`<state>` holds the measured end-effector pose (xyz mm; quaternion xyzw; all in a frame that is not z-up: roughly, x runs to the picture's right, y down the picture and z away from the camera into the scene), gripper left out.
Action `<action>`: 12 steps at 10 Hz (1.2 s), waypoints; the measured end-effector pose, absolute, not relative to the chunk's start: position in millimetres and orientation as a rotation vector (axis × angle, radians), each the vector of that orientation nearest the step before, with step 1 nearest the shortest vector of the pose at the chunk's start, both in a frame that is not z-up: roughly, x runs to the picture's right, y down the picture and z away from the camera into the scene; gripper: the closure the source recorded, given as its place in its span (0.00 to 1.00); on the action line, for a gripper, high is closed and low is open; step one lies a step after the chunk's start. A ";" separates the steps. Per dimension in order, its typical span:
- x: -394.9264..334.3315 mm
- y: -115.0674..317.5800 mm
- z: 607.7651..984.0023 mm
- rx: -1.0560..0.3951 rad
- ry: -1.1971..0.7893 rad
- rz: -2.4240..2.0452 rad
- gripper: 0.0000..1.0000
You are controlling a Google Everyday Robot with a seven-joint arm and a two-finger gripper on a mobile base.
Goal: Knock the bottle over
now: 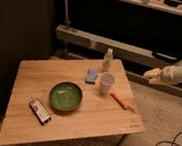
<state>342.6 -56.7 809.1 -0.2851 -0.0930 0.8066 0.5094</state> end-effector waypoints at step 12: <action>323.0 -95.7 877.4 -0.491 -0.387 1.966 0.72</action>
